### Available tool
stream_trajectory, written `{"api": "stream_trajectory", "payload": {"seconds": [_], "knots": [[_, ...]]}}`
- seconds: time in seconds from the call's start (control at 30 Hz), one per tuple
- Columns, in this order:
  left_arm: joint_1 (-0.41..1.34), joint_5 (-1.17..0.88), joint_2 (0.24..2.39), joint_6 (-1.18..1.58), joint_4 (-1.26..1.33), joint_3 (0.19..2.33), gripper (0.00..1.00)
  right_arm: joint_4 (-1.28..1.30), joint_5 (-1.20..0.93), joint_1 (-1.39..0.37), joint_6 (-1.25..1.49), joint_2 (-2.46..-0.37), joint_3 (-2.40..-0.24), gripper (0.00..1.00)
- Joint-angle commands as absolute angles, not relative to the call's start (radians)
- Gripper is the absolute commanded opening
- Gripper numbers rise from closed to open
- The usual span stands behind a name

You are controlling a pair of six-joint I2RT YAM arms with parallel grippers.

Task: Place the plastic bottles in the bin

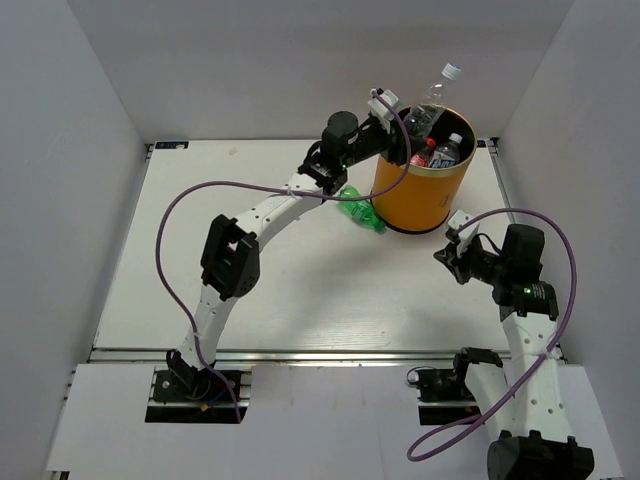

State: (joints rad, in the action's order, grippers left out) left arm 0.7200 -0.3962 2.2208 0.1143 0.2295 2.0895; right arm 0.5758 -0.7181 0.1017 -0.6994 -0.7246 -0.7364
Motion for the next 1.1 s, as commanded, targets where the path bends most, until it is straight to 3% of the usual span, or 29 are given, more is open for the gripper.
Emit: {"api": "stream_trajectory", "payload": {"seconds": [0.0, 0.07, 0.1, 0.17, 0.23, 0.27, 0.3, 0.33, 0.47, 0.63, 0.77, 0.9, 0.97, 1.07], "knots": [[0.732, -0.387, 2.215, 0.178, 0.331, 2.2, 0.0, 0.581, -0.762, 0.124, -0.73, -0.715, -0.726, 0.0], [0.732, -0.377, 2.244, 0.178, 0.322, 2.25, 0.02, 0.587, -0.776, 0.129, -0.736, -0.718, -0.721, 0.0], [0.732, -0.368, 2.27, 0.187, 0.313, 2.264, 0.1, 0.588, -0.781, 0.133, -0.741, -0.718, -0.721, 0.0], [0.732, -0.357, 2.296, 0.198, 0.299, 2.289, 0.35, 0.589, -0.781, 0.14, -0.741, -0.718, -0.721, 0.0], [0.732, -0.348, 2.327, 0.207, 0.29, 2.289, 0.67, 0.588, -0.781, 0.147, -0.742, -0.721, -0.722, 0.13], [0.732, -0.339, 2.336, 0.207, 0.275, 2.298, 0.76, 0.592, -0.784, 0.15, -0.745, -0.719, -0.724, 0.17], [0.732, -0.339, 2.345, 0.207, 0.253, 2.298, 0.86, 0.597, -0.787, 0.152, -0.747, -0.719, -0.724, 0.31], [0.732, -0.339, 2.355, 0.207, 0.253, 2.309, 0.98, 0.603, -0.798, 0.159, -0.747, -0.719, -0.723, 0.36], [0.732, -0.339, 2.378, 0.207, 0.225, 2.341, 1.0, 0.611, -0.805, 0.175, -0.753, -0.718, -0.727, 0.47], [0.732, -0.318, 2.257, 0.178, 0.225, 2.269, 1.0, 0.618, -0.841, 0.186, -0.794, -0.713, -0.723, 0.72], [0.732, -0.279, 2.016, 0.092, 0.177, 2.085, 1.0, 0.643, -0.934, 0.178, -0.912, -0.719, -0.719, 0.74], [0.732, -0.148, 1.696, 0.064, 0.141, 1.663, 1.0, 0.59, -1.098, 0.147, -1.069, -0.738, -0.69, 0.77], [0.732, -0.079, 1.561, 0.083, 0.152, 1.501, 1.0, 0.54, -1.092, 0.117, -0.999, -0.806, -0.709, 0.74], [0.732, 0.068, 1.323, 0.092, 0.092, 1.245, 1.0, 0.454, -0.923, 0.008, -0.941, -0.9, -0.767, 0.71]]}}
